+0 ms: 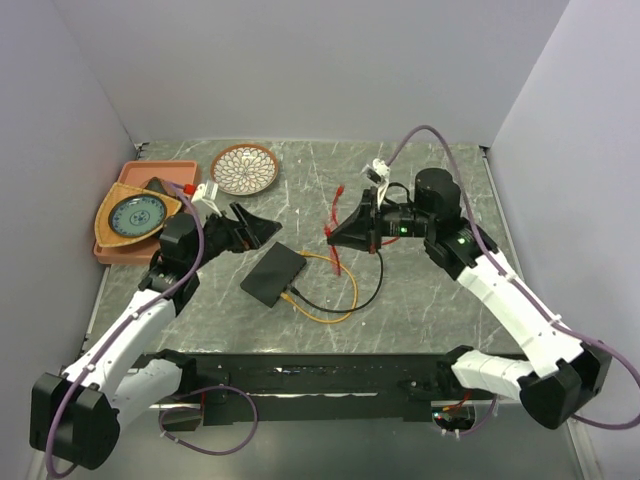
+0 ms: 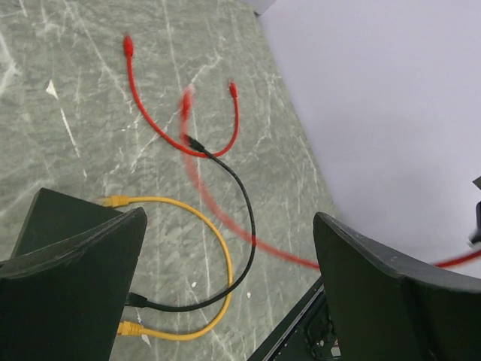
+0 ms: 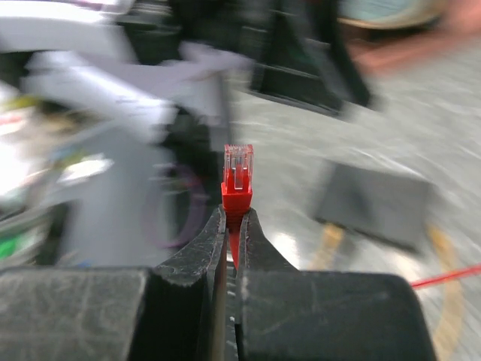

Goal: Insert the plug into the switch port

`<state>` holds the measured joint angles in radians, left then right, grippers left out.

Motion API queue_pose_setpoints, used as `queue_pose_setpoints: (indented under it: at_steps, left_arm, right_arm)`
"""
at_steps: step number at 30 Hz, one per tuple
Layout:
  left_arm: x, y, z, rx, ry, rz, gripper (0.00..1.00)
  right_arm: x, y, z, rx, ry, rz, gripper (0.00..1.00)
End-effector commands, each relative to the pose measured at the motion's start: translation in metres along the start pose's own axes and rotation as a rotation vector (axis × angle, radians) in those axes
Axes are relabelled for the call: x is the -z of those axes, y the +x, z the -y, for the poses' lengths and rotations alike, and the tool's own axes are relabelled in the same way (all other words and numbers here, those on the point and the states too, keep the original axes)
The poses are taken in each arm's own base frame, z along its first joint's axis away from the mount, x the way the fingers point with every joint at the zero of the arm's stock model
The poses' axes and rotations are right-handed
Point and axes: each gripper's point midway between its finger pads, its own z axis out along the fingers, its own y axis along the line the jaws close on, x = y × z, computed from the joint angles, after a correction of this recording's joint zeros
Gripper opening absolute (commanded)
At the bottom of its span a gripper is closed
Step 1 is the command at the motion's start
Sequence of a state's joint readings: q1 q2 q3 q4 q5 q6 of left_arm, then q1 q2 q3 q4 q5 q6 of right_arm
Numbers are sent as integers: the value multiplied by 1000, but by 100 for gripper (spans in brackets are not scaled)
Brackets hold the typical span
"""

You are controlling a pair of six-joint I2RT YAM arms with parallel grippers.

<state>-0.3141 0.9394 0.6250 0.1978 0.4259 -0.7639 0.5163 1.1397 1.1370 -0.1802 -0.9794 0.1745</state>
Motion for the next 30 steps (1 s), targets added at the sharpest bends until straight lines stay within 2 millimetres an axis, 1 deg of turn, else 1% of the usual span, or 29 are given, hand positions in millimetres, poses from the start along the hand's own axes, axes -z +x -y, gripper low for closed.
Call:
queue_pose_setpoints:
  at_steps: [1,2,3,4,5,6,7,8,9,11,12,13,15,16,18,19,20,21,23,26,28,29,30]
  left_arm:
    - [-7,-17,-1,-28,-43,33,99]
    - [-8,-19,-7,-25,-77,41,99]
    - [-11,-19,-14,-14,-111,35,99]
    - [-12,-14,-23,0,-153,15,99]
    - [-13,-17,-28,5,-180,19,99]
    - [-16,-15,-38,16,-222,13,99]
    - [-17,-12,-44,26,-251,-3,99]
    - [-18,-13,-44,26,-256,-7,99]
    - [-22,-10,-50,33,-271,-24,100]
    - [-24,-6,-54,40,-287,-49,99]
    - [-27,-2,-59,47,-301,-62,99]
    - [-28,-1,-62,50,-310,-66,100]
    - [-31,5,-72,58,-335,-88,99]
    - [-32,6,-75,62,-345,-95,99]
    - [-35,13,-87,71,-374,-122,99]
    - [-36,17,-90,71,-375,-142,98]
    - [-37,20,-93,71,-377,-153,98]
    - [-38,24,-98,72,-383,-167,97]
    - [-39,28,-104,67,-393,-178,96]
    - [-40,34,-116,57,-427,-201,94]
    - [-40,37,-122,45,-449,-216,94]
    - [-39,36,-126,42,-464,-215,93]
    - [-39,39,-131,37,-473,-229,93]
  right_arm:
    - [45,1,65,126,516,-32,0]
    - [50,3,71,154,563,-45,0]
    - [56,10,76,152,612,-77,0]
    - [60,14,82,158,651,-105,0]
    - [69,13,93,185,730,-134,0]
    - [68,32,99,170,750,-219,0]
    - [67,39,103,177,770,-261,0]
    - [70,45,109,186,815,-304,0]
    - [60,65,109,169,791,-385,0]
    - [50,88,110,140,764,-467,0]
    - [35,107,108,133,724,-529,0]
    - [30,118,109,127,715,-560,0]
    - [15,148,109,98,678,-629,0]
    - [4,155,106,100,650,-635,0]
    - [-7,175,107,67,626,-666,0]
    - [-14,182,104,64,604,-672,0]
    - [-20,186,106,51,596,-664,0]
    - [-25,194,108,40,592,-678,0]
    - [-37,199,105,29,566,-675,0]
    - [-48,217,112,9,581,-713,0]
    - [-51,219,118,-5,608,-722,0]
    - [-52,227,124,-13,632,-751,0]
    - [-51,230,125,-20,641,-771,0]
